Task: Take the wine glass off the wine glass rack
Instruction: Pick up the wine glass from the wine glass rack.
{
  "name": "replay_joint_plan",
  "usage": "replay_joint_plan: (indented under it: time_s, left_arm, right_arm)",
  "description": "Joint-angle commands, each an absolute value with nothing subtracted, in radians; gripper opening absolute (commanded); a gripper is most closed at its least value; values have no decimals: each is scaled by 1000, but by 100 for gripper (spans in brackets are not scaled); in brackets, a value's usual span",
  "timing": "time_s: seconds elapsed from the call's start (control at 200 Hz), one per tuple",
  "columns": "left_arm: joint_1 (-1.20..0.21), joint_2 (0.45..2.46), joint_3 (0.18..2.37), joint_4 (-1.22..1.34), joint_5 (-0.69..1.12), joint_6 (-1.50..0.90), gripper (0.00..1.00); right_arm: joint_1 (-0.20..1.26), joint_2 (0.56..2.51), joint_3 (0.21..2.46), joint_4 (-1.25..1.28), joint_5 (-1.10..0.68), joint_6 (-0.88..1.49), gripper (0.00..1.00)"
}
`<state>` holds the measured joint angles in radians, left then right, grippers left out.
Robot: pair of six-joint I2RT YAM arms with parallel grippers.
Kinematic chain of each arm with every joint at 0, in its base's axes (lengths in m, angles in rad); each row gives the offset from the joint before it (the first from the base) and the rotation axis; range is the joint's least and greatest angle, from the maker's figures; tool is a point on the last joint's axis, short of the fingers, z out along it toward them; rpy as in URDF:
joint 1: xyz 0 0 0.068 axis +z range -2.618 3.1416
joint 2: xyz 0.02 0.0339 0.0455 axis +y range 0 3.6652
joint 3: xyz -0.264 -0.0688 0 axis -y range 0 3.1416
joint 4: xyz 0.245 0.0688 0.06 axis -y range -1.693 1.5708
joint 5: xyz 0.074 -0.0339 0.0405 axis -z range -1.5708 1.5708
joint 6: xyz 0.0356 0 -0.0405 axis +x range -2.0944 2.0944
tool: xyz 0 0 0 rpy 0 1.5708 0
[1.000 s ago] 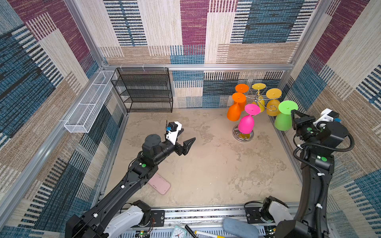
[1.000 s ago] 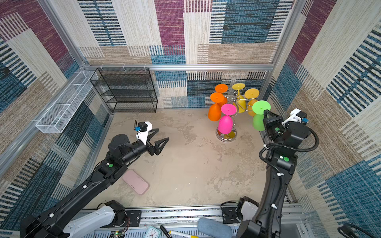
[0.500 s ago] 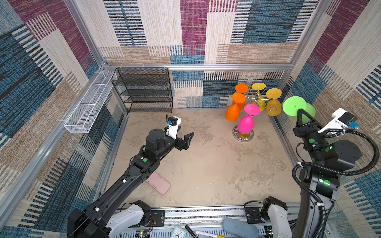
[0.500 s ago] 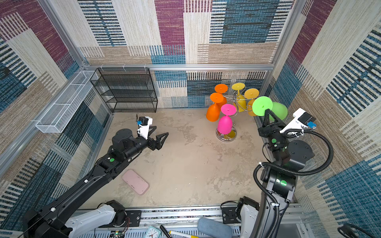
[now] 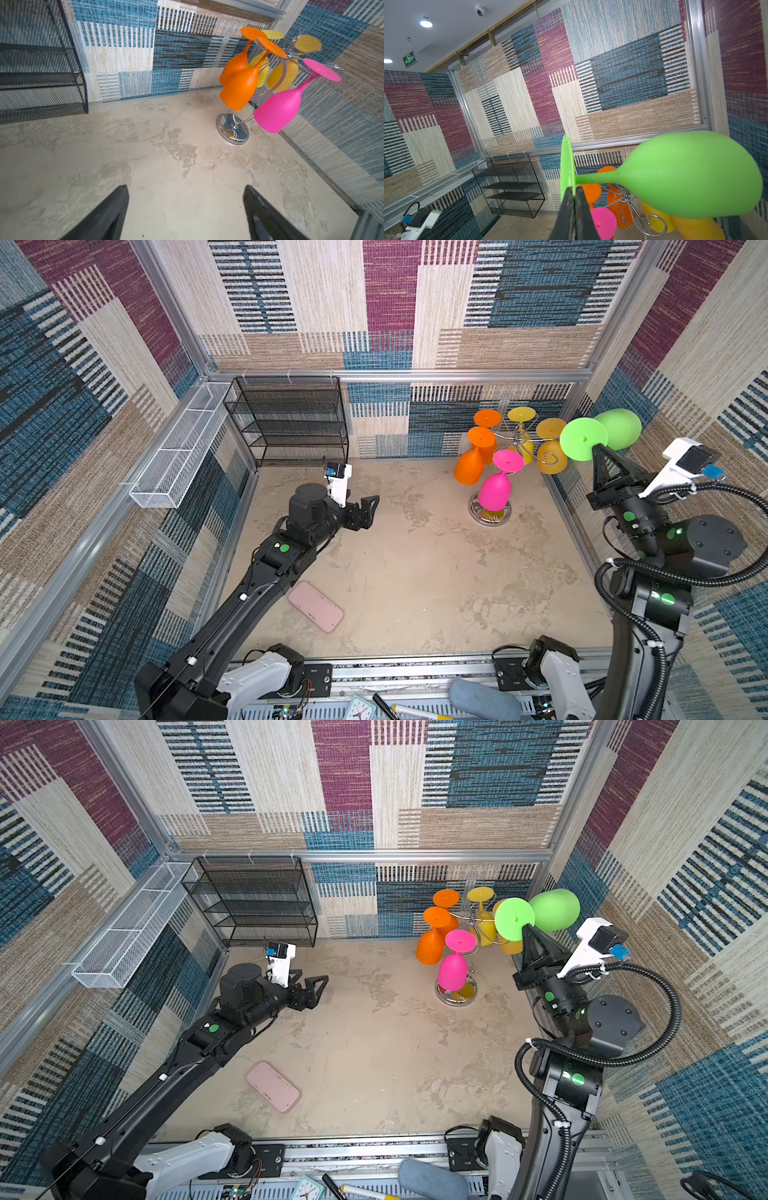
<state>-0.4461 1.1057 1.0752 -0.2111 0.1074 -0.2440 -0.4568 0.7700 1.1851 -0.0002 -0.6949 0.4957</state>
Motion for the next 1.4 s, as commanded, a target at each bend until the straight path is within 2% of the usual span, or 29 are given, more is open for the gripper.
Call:
replay_joint_plan:
  time_s: [0.0, 0.195, 0.336, 0.566, 0.956, 1.162, 1.397]
  left_arm:
    - [-403, 1112, 1095, -271, 154, -326, 87]
    - [-370, 1126, 1101, -299, 172, -322, 86]
    - [-358, 1129, 1104, -305, 171, -319, 87]
    - [-311, 1139, 1135, -362, 179, -372, 86]
    - [-151, 1077, 1105, -420, 307, -579, 83]
    - [-75, 1037, 1052, -424, 377, -682, 82]
    - [-32, 1050, 999, -405, 444, -764, 79]
  right_arm:
    - [-434, 799, 1205, 61, -718, 480, 0]
    - [-348, 871, 1259, 50, -682, 449, 0]
    - [-201, 936, 1309, 16, -589, 381, 0]
    - [113, 1035, 1371, -8, -397, 244, 0]
    - [694, 1273, 1484, -40, -24, -60, 0]
    - [862, 1308, 1390, 10, 96, -186, 0]
    - [926, 1295, 1204, 147, 140, -309, 0]
